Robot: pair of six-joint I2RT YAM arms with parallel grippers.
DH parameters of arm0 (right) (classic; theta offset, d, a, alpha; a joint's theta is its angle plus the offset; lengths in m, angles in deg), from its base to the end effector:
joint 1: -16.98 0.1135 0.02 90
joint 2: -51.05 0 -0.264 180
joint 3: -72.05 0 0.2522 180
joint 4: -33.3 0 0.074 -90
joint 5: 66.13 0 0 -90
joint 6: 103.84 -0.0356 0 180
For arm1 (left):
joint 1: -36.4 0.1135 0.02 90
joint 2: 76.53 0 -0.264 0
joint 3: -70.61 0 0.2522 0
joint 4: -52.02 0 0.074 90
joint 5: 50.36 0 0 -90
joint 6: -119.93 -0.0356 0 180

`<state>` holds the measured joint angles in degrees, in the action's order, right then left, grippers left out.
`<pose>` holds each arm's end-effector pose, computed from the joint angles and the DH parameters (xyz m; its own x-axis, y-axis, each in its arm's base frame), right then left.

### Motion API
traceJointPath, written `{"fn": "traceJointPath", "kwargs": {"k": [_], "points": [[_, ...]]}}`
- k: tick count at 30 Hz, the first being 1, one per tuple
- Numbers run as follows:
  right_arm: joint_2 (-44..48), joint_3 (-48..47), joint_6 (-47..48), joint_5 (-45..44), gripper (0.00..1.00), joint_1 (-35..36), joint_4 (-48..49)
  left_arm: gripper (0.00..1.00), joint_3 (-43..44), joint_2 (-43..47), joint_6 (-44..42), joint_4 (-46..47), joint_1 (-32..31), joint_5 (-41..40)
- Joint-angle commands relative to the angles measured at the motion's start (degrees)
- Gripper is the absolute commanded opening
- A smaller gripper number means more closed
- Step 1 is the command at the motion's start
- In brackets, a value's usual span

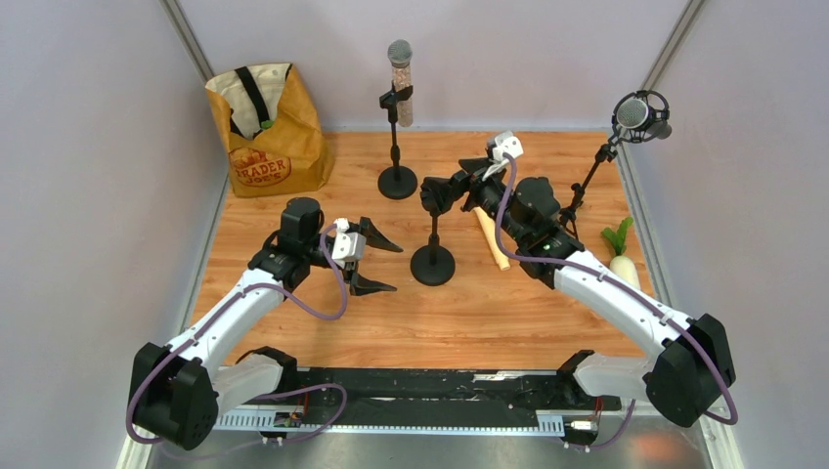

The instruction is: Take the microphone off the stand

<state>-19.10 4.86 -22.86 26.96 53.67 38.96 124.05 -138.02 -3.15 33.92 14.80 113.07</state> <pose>0.2327 0.1758 0.3540 -0.0630 0.1483 -0.9869 -0.6378 0.7546 0.1541 0.1913 -0.1124 0.2731 0.1506 0.1078 -0.9827 0.9819 -0.1318 0.1360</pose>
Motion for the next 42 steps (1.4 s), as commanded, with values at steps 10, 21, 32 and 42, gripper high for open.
{"fn": "traceJointPath", "kwargs": {"k": [10,21,32,42], "points": [[-0.4,-0.5,-1.2,-0.3,0.97,0.1,-7.4,0.85,0.9,0.2,-2.2,-0.5,0.2,1.2],[-1.7,-9.8,1.7,-1.3,1.0,-0.5,-10.5,0.85,0.7,0.1,-1.8,-0.3,0.2,1.3],[-4.5,-7.1,6.0,-7.5,0.99,-0.6,-11.9,0.85,0.7,0.0,-1.8,-0.2,0.2,1.2],[-4.1,0.0,7.3,-6.1,0.99,-0.6,-14.5,0.85,0.8,0.0,-1.9,-0.1,0.2,1.3]]}}
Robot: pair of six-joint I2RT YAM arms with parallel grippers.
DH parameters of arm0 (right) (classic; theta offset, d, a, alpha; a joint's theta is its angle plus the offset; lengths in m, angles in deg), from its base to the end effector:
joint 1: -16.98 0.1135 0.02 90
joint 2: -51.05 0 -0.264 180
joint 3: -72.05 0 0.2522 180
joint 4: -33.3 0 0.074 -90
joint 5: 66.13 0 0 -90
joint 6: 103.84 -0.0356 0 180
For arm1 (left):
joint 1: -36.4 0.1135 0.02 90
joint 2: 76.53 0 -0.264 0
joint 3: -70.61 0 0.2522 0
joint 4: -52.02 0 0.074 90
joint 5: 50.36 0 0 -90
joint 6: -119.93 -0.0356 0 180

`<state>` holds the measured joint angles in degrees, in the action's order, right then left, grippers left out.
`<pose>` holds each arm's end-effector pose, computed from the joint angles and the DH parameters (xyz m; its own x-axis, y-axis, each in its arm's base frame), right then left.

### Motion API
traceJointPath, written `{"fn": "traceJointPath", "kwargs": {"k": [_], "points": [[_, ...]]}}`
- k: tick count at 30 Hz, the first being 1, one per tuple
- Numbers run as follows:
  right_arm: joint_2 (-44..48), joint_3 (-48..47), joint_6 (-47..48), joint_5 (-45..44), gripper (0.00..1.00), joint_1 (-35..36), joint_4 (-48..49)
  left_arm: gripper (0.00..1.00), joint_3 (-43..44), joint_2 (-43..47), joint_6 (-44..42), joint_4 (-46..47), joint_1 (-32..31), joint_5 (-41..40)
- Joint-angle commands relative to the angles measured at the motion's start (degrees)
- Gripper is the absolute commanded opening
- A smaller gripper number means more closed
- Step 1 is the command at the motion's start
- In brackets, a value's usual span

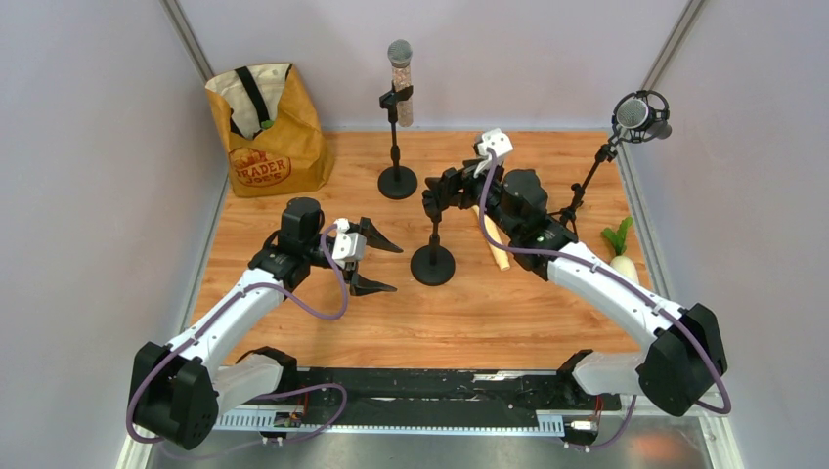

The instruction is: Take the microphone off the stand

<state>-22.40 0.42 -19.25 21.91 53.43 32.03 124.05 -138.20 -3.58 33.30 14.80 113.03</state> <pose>0.2471 0.1810 0.3526 -0.0966 0.0458 -0.9943 -0.5597 0.8235 0.0923 0.1914 -0.1125 0.2716 0.1452 0.1122 -0.9830 0.9826 -0.1327 0.1300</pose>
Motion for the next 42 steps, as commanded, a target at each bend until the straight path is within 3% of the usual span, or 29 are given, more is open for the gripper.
{"fn": "traceJointPath", "kwargs": {"k": [1,10,19,26,34,42], "points": [[-0.8,5.0,4.1,-0.9,0.99,-0.3,-7.8,0.85,0.7,0.1,-1.5,0.2,0.2,1.3],[0.9,9.7,5.1,0.7,1.0,-0.3,-8.5,0.85,0.7,0.0,-1.7,0.4,0.3,1.3],[-3.5,10.7,7.4,4.9,1.0,-0.4,-8.5,0.85,0.5,-0.5,-1.7,1.1,0.2,-0.3],[1.6,6.9,10.7,9.9,1.0,-0.6,-8.8,0.85,-1.2,-4.9,8.3,16.2,0.2,-10.5],[14.2,4.2,16.9,23.9,1.0,-5.9,-11.0,0.85,2.5,-12.9,7.7,17.6,-1.1,-10.8],[19.6,6.4,18.0,24.6,1.0,-14.7,-10.7,0.82,2.2,-26.6,17.2,36.7,-3.2,-12.0]]}}
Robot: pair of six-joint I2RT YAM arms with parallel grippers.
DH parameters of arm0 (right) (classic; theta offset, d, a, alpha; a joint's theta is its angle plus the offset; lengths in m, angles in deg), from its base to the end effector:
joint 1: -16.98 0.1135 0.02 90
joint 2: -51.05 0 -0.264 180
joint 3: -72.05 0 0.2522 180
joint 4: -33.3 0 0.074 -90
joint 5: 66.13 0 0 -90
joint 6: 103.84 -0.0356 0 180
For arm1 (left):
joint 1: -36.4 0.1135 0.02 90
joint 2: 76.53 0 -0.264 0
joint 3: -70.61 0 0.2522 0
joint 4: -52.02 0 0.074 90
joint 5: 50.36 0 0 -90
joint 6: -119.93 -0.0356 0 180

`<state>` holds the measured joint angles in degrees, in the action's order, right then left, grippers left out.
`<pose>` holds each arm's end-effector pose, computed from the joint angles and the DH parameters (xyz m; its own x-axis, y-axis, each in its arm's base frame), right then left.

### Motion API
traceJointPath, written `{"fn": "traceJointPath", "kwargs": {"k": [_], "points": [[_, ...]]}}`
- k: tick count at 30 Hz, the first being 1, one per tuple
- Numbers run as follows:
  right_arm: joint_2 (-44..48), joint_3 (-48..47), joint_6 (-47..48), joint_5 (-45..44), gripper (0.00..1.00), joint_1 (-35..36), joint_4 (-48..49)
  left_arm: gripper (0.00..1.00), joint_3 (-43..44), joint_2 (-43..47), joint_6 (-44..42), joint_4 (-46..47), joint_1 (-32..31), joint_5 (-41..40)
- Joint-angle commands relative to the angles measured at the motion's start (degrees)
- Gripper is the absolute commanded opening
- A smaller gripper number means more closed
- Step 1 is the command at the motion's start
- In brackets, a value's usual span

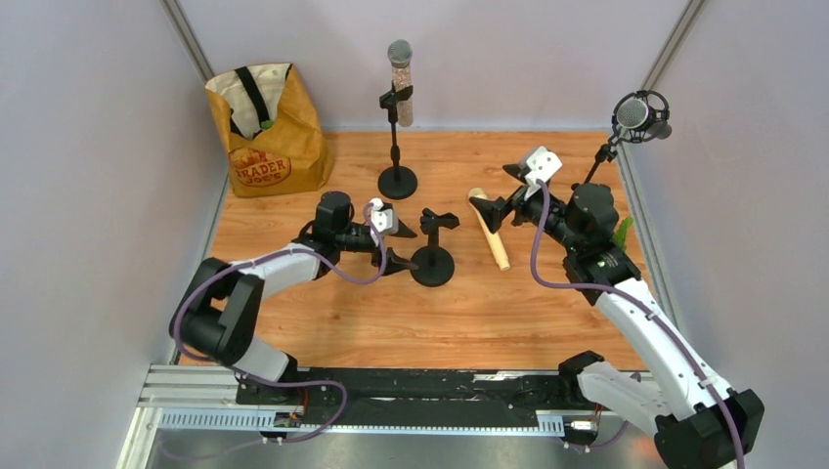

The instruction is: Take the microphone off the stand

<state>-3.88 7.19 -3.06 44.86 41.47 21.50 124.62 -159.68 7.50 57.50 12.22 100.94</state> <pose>0.1985 0.1044 0.3696 0.1042 -0.1444 -0.9840 -0.7058 0.6863 -0.1755 0.2538 -0.1482 0.2163 0.0163 0.1935 -0.9810 0.9990 0.0380 0.0241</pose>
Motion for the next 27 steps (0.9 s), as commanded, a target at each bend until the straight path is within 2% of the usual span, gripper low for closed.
{"fn": "traceJointPath", "kwargs": {"k": [1,6,12,14,20,27], "points": [[1.6,0.4,1.9,1.4,1.0,-3.6,0.5,0.81,1.5,-6.1,8.2,16.7,-0.6,0.2],[3.3,1.7,3.1,0.2,1.0,-6.6,1.0,0.78,1.0,-12.7,15.9,30.3,-0.8,1.5],[4.5,3.7,3.8,0.1,1.0,-8.0,1.9,0.75,1.1,-19.7,30.8,51.5,-2.7,1.3],[4.6,4.0,3.9,0.0,1.0,-8.3,2.2,0.74,1.4,-21.4,33.9,55.5,-3.3,0.5],[4.5,4.9,4.4,0.1,1.0,-8.2,3.0,0.67,2.3,-23.4,35.9,57.5,-4.6,-0.6],[4.6,5.7,4.9,-0.3,1.0,-8.2,3.4,0.42,1.7,-22.5,33.4,53.5,-4.6,-1.3]]}}
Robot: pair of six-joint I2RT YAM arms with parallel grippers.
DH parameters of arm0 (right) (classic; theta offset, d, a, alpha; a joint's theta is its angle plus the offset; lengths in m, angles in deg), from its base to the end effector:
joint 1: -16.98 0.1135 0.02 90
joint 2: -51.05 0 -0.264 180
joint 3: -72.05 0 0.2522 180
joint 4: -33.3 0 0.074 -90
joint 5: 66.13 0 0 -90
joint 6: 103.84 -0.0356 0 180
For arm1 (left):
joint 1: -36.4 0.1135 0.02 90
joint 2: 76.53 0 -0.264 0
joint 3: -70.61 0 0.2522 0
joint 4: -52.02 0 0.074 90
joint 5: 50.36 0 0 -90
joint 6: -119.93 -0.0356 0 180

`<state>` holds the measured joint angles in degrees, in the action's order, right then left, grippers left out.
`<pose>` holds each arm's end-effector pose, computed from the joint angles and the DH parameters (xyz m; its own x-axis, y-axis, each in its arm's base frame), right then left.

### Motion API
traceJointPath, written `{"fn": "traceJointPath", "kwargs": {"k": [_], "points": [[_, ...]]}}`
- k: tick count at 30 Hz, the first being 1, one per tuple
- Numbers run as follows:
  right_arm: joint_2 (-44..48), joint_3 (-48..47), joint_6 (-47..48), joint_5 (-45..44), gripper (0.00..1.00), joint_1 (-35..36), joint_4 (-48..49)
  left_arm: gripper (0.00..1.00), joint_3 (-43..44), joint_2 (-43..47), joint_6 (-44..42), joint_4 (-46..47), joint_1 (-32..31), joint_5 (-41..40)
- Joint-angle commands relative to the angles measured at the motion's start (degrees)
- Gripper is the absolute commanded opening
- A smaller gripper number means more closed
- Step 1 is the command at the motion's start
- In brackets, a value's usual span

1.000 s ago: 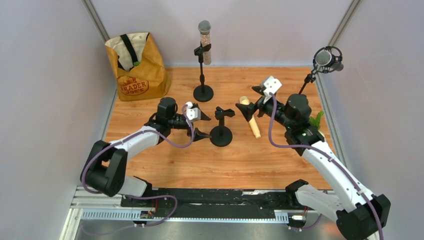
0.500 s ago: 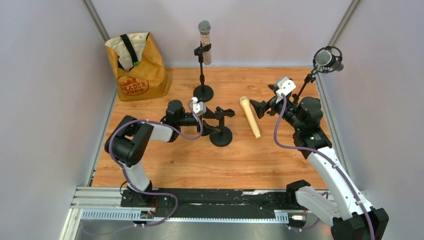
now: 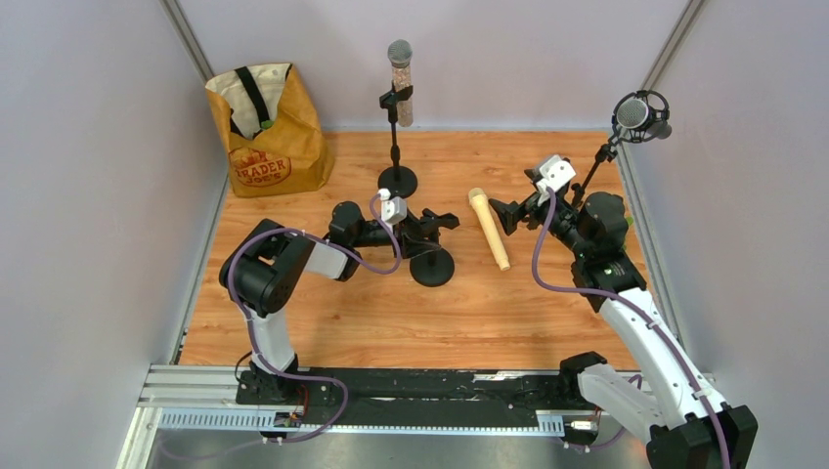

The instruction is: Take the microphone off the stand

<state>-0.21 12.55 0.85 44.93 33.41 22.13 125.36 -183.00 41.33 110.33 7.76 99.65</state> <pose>0.1992 0.0721 0.3501 0.1068 -0.2152 -0.9707 -0.6007 0.7640 -0.2355 0.2856 -0.1911 0.1792 -0.0979 -0.0591 -0.9934 0.9950 0.0149 -0.0989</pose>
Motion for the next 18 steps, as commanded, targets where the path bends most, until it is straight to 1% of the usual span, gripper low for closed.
{"fn": "traceJointPath", "kwargs": {"k": [1,2,3,7,11,15,17,18], "points": [[0.9,0.4,1.1,-0.4,1.0,-0.2,2.9,0.26,0.8,1.1,-0.8,-0.3,-0.2,0.1],[0.9,0.5,1.2,-0.4,1.0,-0.2,2.9,0.11,0.8,1.5,-0.9,-0.7,-0.3,0.0],[0.9,0.5,1.2,-0.5,1.0,-0.2,2.9,0.0,0.8,1.8,-1.0,-1.9,-0.2,-0.5],[0.9,0.7,1.4,-0.5,1.0,-0.2,3.0,0.0,0.3,4.3,-2.7,-4.8,0.2,-1.5],[1.0,0.9,1.4,-0.2,1.0,-0.3,3.1,0.0,-1.2,8.2,-1.0,-4.8,2.9,-3.1],[1.3,1.2,1.6,-0.1,1.0,-0.3,3.3,0.0,-2.0,14.1,2.1,-5.9,8.6,-4.2],[1.3,1.3,1.6,0.0,1.0,-0.3,3.4,0.0,-3.1,18.0,0.4,-8.8,11.4,-5.9],[1.3,1.4,1.6,0.2,1.0,-0.2,3.4,0.0,-4.2,19.8,-2.5,-11.9,13.1,-8.5]]}}
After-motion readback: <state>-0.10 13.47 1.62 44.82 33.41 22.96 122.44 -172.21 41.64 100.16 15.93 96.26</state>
